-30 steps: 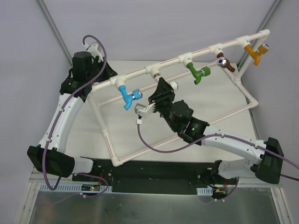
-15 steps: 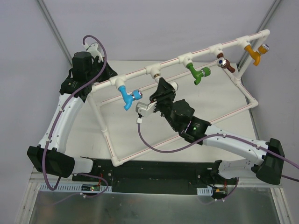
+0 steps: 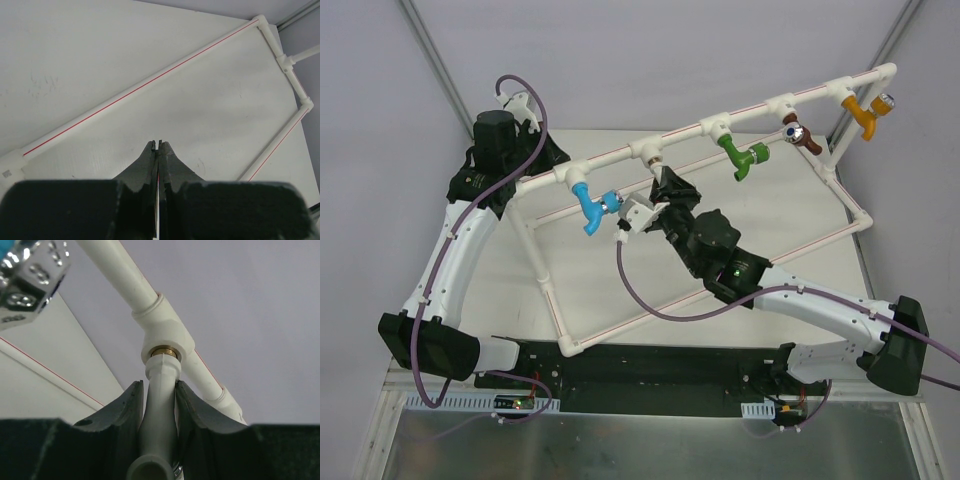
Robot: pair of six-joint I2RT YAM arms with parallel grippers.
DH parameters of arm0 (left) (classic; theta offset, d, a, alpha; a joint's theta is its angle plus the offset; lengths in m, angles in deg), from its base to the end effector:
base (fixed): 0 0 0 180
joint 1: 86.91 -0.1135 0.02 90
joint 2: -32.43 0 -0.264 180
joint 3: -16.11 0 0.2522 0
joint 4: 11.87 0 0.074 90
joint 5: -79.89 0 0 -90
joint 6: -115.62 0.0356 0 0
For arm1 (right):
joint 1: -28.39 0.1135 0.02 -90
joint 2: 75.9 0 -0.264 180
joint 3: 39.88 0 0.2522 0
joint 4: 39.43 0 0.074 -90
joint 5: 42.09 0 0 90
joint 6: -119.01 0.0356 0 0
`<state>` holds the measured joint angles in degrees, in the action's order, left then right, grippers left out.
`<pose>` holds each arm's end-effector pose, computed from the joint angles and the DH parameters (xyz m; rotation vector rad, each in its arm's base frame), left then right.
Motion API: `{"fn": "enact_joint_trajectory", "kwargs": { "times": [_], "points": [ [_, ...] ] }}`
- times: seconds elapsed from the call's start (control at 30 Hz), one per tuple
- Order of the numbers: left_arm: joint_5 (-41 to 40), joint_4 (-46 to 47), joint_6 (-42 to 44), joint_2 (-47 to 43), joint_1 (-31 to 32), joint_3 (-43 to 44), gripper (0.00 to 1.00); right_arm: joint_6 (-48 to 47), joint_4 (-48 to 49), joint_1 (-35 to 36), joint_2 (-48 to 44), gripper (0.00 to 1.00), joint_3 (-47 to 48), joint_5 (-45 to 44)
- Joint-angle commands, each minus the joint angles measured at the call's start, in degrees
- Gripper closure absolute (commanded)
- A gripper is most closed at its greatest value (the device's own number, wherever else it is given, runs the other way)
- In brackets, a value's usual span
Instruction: Install the water faucets
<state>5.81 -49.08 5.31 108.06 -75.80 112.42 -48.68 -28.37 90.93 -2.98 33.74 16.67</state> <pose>0.2868 -0.0663 0.4275 0.0449 1.8962 -0.6352 0.1533 0.2549 0.3902 -1.1068 0.8917 -0.5904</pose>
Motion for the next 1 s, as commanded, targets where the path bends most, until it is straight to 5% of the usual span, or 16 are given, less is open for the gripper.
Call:
{"fn": "enact_joint_trajectory", "kwargs": {
  "times": [0.0, 0.97],
  "points": [
    [13.26, -9.17, 2.03, 0.13, 3.56, -4.23, 1.00, 26.68, -5.05, -2.16, 6.97, 1.00, 0.08, 4.17],
    [13.26, -9.17, 1.95, 0.30, 3.56, -4.58, 1.00, 88.12, -0.74, -4.71, 1.87, 1.00, 1.49, 6.63]
  ]
}}
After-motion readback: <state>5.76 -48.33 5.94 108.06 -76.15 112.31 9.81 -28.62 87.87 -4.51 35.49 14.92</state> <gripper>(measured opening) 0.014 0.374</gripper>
